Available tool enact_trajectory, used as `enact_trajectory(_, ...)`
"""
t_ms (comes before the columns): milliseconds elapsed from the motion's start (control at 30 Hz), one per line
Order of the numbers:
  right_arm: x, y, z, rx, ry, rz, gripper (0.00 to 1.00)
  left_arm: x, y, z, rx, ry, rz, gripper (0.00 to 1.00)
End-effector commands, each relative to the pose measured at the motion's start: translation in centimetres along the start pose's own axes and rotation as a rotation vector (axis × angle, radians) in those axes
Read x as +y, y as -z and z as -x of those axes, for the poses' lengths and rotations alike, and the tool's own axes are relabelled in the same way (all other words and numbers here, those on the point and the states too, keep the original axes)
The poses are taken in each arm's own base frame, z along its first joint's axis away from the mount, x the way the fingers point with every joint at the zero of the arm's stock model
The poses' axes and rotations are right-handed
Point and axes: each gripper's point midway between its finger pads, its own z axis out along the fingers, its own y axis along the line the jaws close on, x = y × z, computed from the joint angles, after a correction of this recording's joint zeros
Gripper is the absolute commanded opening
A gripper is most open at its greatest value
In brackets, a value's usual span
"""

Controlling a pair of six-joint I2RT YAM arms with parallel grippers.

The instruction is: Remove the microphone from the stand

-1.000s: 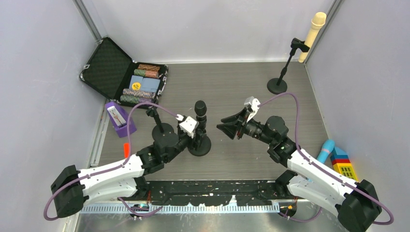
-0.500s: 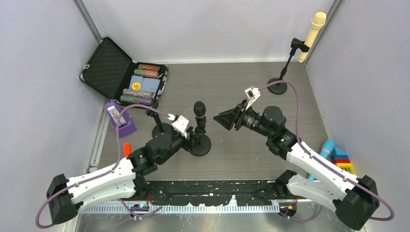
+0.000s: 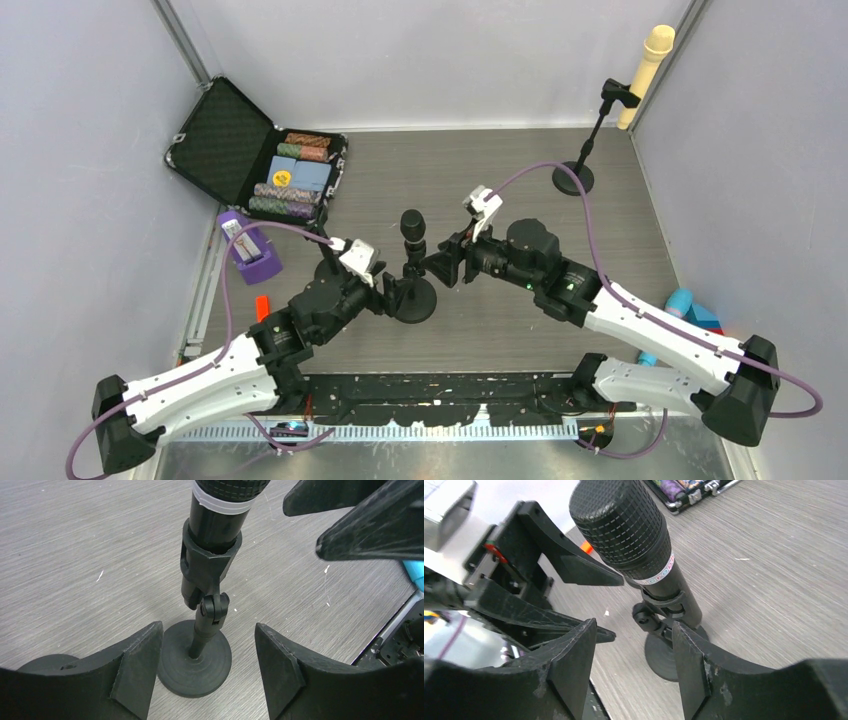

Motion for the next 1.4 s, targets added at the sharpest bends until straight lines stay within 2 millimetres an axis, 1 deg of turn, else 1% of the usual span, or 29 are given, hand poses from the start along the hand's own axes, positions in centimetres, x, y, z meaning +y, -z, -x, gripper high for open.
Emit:
enact_trajectory(0,-1.9,-0.6,1.6,-0.022,0.155,-0.161,0.64,0.2,0.3,1.0,-0.014,0.016,0.022,0.71)
enact_trajectory(33,-2.4,-0.7,1.9,-0.028,0.162,-0.2,0.64,0.2,0.3,1.2,-0.016,0.015,0.022,0.71)
enact_trajectory(167,-2.5,-1.6,2.4,-0.014,0.215,-0.234,0.65,0.1,0.3,0.9,0.007,0.006,0.018,0.71)
enact_trajectory(267,-2.1,-2.4,2.9,-0.033,0.238,-0.231,0.66,0.1,0.3,0.9,0.006,0.006,0.019,0.71)
enact_trajectory(467,-1.5,-3.8,3.3,-0.039,0.286,-0.226,0.68,-0.1,0.2,1.3,0.003,0.005,0.014,0.73)
enact_trajectory(667,-1.6,-4.7,4.1,-0.08,0.299,-0.247,0.69,-0.2,0.0,1.4,-0.003,0.005,0.008,0.78)
enact_trajectory(767,-1.6,-5.1,4.3,-0.098,0.306,-0.244,0.69,-0.2,0.0,1.3,0.0,-0.001,0.008,0.83)
enact_trajectory(800,-1.6,-5.2,4.4,-0.101,0.308,-0.246,0.69,-0.4,-0.1,1.9,-0.021,0.003,0.002,0.84)
enact_trajectory(833,-1.6,-5.4,4.5,-0.108,0.306,-0.246,0.69,-0.4,-0.2,1.9,-0.025,0.002,0.0,0.85)
enact_trajectory(967,-1.7,-5.5,5.3,-0.152,0.296,-0.259,0.68,-0.6,-0.3,2.1,-0.024,-0.004,-0.006,0.84)
enact_trajectory(1033,-1.4,-5.6,5.4,-0.173,0.296,-0.242,0.68,-0.7,-0.4,2.1,-0.02,-0.006,-0.01,0.84)
enact_trajectory(1100,-0.5,-5.8,5.0,-0.17,0.317,-0.181,0.68,-0.8,-0.4,2.2,-0.02,-0.007,-0.012,0.83)
enact_trajectory(1133,-0.4,-5.8,4.9,-0.168,0.336,-0.174,0.69,-0.8,-0.4,2.2,-0.019,-0.008,-0.013,0.83)
enact_trajectory(1233,-0.5,-5.9,5.0,-0.163,0.351,-0.177,0.71,-0.8,-0.5,2.3,-0.024,-0.007,-0.013,0.83)
enact_trajectory(1367,-0.7,-6.6,4.8,-0.136,0.34,-0.188,0.69,-1.1,-1.0,2.7,-0.039,-0.003,-0.014,0.8)
